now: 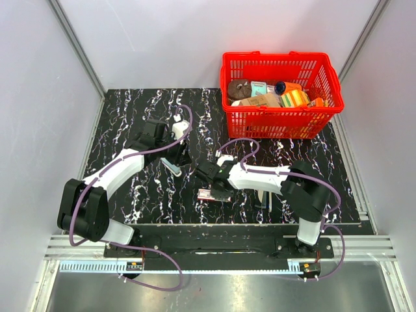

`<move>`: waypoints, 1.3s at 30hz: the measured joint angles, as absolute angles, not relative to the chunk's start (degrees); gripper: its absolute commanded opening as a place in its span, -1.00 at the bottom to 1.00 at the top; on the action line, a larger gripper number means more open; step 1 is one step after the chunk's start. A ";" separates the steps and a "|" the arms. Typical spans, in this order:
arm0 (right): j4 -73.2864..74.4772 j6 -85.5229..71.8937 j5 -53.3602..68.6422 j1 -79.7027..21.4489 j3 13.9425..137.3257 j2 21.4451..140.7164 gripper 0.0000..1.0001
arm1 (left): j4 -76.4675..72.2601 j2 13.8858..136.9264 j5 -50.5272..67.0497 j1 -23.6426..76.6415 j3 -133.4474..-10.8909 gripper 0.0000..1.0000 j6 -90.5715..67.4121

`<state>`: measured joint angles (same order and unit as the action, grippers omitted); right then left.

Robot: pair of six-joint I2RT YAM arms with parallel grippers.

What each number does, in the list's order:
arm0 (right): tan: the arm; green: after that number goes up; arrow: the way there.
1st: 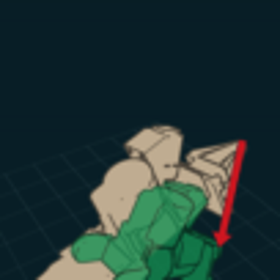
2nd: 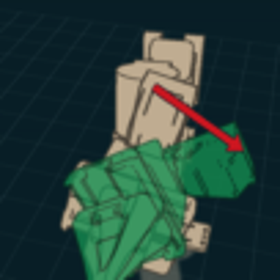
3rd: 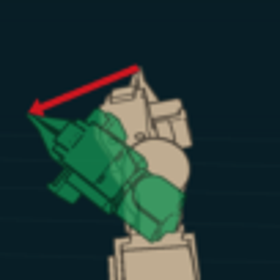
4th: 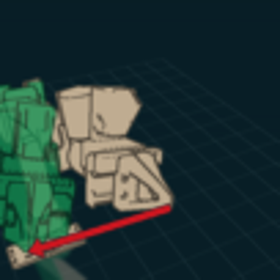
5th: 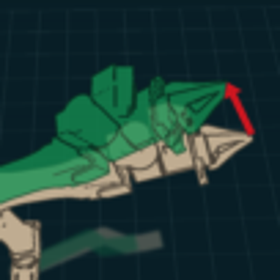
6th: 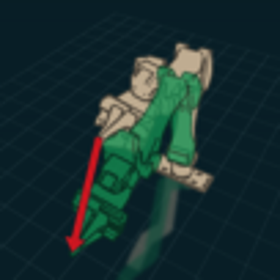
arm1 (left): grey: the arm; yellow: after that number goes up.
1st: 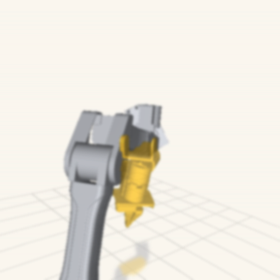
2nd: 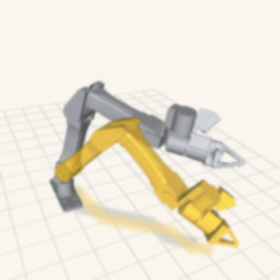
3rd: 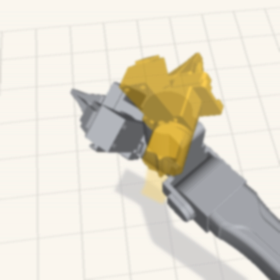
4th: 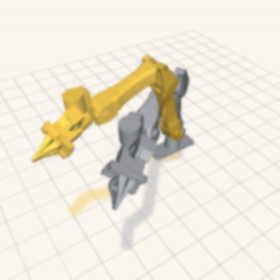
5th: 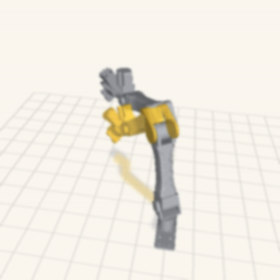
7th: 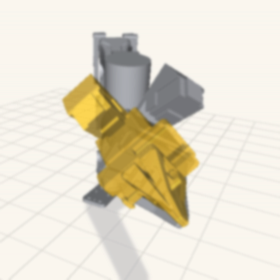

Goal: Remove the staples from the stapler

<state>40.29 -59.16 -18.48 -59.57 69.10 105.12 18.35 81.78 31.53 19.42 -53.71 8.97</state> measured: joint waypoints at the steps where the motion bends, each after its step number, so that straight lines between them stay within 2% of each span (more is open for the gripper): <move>1: 40.29 -59.16 -18.41 -59.57 69.10 105.19 -0.65 | 18.35 81.73 31.53 19.42 -53.71 -0.16 8.97; 9: 40.32 -58.96 -18.31 -59.57 69.21 105.95 -0.33 | 18.37 81.34 31.68 19.42 -53.71 -0.16 8.97; 19: 40.34 -58.70 -18.31 -59.57 69.97 105.95 -0.32 | 18.39 79.99 31.73 19.66 -53.69 -0.16 8.95; 26: 40.38 -58.37 -18.33 -59.57 69.97 104.44 -0.50 | 18.39 79.96 31.73 20.05 -53.45 -0.16 8.95; 30: 40.49 -58.33 -18.39 -59.57 69.97 102.19 -0.82 | 18.39 79.96 31.70 20.47 -53.30 -0.16 8.97; 33: 40.75 -58.30 -18.50 -59.57 69.95 100.44 -0.99 | 18.41 79.96 31.68 20.64 -53.08 -0.16 8.99; 39: 38.35 -57.87 -16.49 -59.57 65.78 97.03 -1.00 | 18.37 80.34 31.64 20.99 -52.99 -0.16 9.28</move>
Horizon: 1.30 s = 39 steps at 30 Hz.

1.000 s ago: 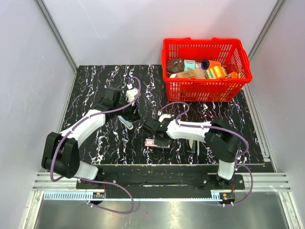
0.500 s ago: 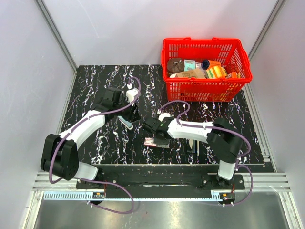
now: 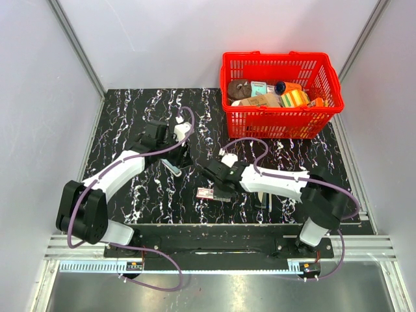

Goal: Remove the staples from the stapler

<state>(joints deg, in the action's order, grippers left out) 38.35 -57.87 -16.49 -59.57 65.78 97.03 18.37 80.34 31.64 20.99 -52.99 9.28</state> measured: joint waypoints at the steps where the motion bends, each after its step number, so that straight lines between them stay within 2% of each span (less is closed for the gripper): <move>1: 37.60 -57.82 -15.77 -59.57 64.53 96.53 -1.00 | 18.31 80.71 31.57 21.10 -52.99 -0.16 9.37; 9: 31.66 -55.44 -9.17 -59.57 56.64 93.41 -1.00 | 18.28 83.59 30.94 23.29 -52.97 -0.17 9.72; 27: 28.36 -49.93 -8.32 -57.06 59.16 98.21 -1.00 | 17.87 83.74 30.28 23.97 -52.97 -0.17 10.55; 30: 28.12 -49.32 -8.36 -56.77 59.70 97.78 -0.89 | 17.87 83.74 30.11 23.97 -52.97 -0.17 10.70; 32: 28.29 -49.19 -8.34 -56.75 59.66 96.31 -0.76 | 17.87 83.74 30.06 23.97 -52.97 -0.17 10.76; 33: 28.34 -49.28 -8.34 -56.69 59.55 95.35 -0.75 | 17.87 83.74 29.95 23.99 -52.97 -0.16 10.90; 39: 27.40 -50.78 -8.32 -53.34 52.23 81.38 -0.92 | 17.98 83.74 29.67 24.08 -52.25 -0.16 12.56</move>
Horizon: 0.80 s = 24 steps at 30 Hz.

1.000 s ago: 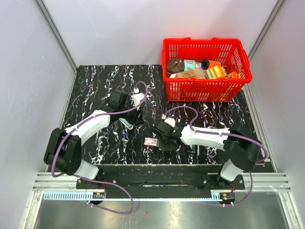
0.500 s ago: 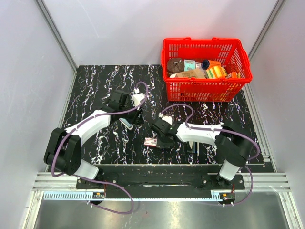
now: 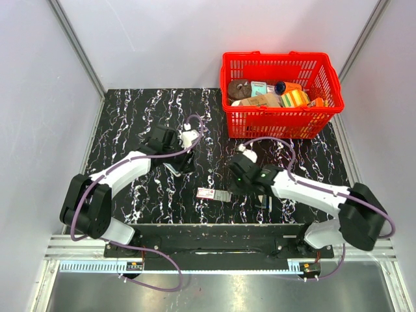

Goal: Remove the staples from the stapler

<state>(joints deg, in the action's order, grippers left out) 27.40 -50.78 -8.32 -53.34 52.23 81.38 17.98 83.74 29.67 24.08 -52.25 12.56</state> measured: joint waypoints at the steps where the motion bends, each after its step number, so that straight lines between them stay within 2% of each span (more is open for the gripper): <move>1: 27.42 -51.13 -8.36 -52.36 50.54 79.44 -0.93 | 18.00 83.74 29.65 24.08 -51.77 -0.16 12.86; 6: 26.89 -52.99 -7.84 -49.08 43.07 75.81 -0.92 | 19.44 83.68 29.21 25.63 -48.75 -0.16 14.52; 18: 15.09 -55.51 0.54 -43.05 34.28 76.03 -0.56 | 19.92 82.32 28.21 30.74 -46.06 -0.16 16.21; 24: 9.13 -56.53 3.99 -42.52 33.04 78.61 -0.57 | 19.86 82.32 27.75 31.27 -45.78 -0.16 16.62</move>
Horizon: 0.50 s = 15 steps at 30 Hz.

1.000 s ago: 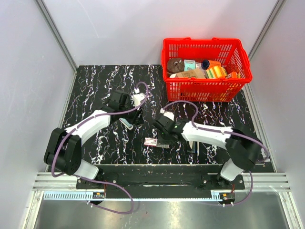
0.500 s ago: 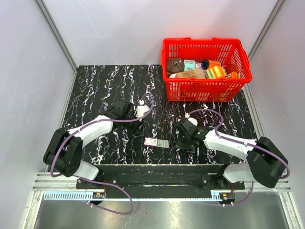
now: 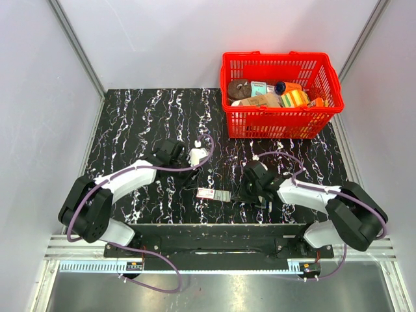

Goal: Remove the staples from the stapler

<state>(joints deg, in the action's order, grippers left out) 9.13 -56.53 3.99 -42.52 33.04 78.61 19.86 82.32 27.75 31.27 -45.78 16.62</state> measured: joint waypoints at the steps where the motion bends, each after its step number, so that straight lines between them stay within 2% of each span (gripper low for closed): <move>1: 8.45 -56.69 4.23 -42.52 32.73 78.94 -0.59 | 19.81 82.30 27.70 31.27 -45.74 -0.16 16.69; 15: 1.65 -57.82 7.20 -42.22 31.18 81.89 -0.63 | 19.49 82.32 27.00 32.05 -45.58 -0.16 16.75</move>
<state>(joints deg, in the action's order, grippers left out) 1.65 -57.82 7.20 -42.22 31.18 81.89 19.49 82.32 27.00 32.05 -45.58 16.75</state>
